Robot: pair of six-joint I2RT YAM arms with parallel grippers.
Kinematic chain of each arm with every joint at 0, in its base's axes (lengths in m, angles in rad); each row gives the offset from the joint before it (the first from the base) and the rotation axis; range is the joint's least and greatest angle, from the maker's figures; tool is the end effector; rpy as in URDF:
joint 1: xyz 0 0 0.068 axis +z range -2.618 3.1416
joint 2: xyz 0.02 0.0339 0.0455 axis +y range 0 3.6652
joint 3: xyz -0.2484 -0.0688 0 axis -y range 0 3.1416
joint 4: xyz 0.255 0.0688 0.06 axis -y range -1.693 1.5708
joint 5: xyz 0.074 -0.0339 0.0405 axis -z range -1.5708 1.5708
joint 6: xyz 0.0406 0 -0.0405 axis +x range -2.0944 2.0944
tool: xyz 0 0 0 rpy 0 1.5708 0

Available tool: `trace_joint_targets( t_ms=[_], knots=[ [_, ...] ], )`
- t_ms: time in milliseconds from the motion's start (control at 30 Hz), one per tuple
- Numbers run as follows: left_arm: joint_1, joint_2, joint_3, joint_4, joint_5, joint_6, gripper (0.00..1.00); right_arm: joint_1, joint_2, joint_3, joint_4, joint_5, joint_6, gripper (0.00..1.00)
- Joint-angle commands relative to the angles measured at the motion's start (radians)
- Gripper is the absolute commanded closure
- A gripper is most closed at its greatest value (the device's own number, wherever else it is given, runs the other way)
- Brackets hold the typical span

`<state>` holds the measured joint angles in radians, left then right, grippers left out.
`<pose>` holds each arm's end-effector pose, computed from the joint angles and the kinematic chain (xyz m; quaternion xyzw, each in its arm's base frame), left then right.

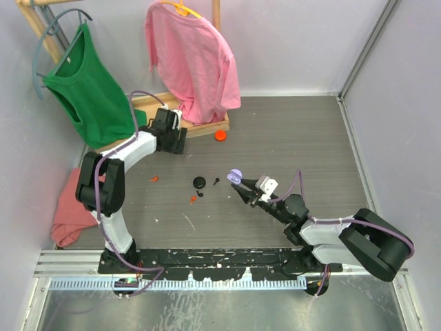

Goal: Insert the wireless bluetooth earbuds into the charging case
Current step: Pick up the earbud from the center of the board.

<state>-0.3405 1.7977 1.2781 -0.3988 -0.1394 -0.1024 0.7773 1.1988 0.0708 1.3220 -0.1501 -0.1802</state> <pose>0.3755 -0.1270 0.1902 0.0901 0.9409 -0.0059 0.3263 0.1420 0.1482 0.1622 -0.3432 0.5356 0.2720 0.7220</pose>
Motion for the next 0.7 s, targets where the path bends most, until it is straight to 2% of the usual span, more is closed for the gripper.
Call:
trace_joint_targets(
  t_ms=[0,133,333,667],
  knots=[
    [0.037,0.068,0.103,0.076,0.118,0.16,0.31,0.005,0.011,0.006,0.097,-0.015,0.012,0.99],
    [0.061,0.131,0.155,0.076,0.196,0.232,0.32,0.006,0.011,0.005,0.098,-0.022,0.015,0.99],
    [0.098,0.195,0.226,0.039,0.24,0.281,0.34,0.005,0.013,0.007,0.094,-0.022,0.015,0.99],
    [0.121,0.266,0.278,-0.029,0.294,0.293,0.37,0.006,0.015,0.007,0.091,-0.025,0.014,0.99]
  ],
)
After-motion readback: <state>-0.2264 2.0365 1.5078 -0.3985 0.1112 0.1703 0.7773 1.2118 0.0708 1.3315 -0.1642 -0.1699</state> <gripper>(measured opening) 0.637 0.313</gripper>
